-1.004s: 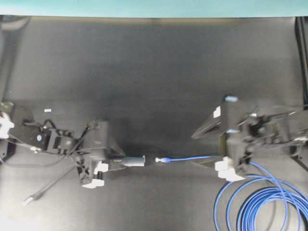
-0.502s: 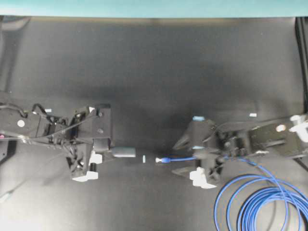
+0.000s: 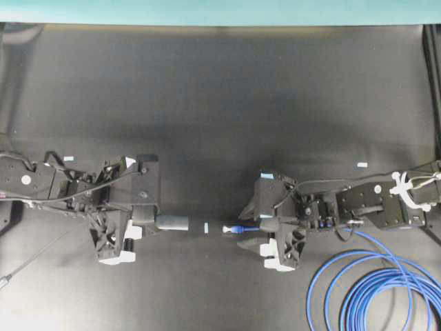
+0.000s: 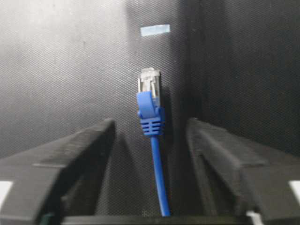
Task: Insert the LAN cable into the hub.
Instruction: 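Close left gripper on grey hub and right gripper on blue plug, then lift both and push blue plug toward the hub's end port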
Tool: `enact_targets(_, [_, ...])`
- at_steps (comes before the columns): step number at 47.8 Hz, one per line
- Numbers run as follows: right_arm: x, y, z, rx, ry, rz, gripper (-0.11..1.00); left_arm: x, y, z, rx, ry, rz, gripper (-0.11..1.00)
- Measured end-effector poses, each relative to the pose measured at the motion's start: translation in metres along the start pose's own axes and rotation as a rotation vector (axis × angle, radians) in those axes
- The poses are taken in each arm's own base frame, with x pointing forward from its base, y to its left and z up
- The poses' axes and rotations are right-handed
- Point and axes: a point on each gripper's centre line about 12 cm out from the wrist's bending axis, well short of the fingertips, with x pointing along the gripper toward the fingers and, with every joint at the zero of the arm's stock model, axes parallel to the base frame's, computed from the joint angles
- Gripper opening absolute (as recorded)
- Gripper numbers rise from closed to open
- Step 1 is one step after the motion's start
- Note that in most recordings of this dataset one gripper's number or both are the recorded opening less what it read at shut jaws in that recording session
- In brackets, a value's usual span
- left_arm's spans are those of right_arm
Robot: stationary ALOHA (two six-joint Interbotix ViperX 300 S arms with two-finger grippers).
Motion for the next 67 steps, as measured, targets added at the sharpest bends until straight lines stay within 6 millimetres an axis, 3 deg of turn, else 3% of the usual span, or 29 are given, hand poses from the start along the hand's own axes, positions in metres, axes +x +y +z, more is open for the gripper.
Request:
enact_targets(11, [0.0,-0.001,-0.008,0.0,0.065,-0.011,0.12,0.0,0.0,0.0,0.0,0.0,0.0,0.28])
enact_targets(25, [-0.01,0.006,0.003,-0.007,0.034,0.007,0.12,0.0,0.0,0.002,0.014,-0.005,-0.001,0.28])
enact_targets(39, [-0.037,0.016,0.042,-0.007,-0.108,0.042,0.12,0.0,-0.003,0.017,0.099,-0.038,-0.004,0.28])
enact_targets(67, [-0.036,0.012,0.06,0.007,-0.168,0.038,0.12,0.004,-0.005,0.03,0.132,-0.084,-0.009,0.28])
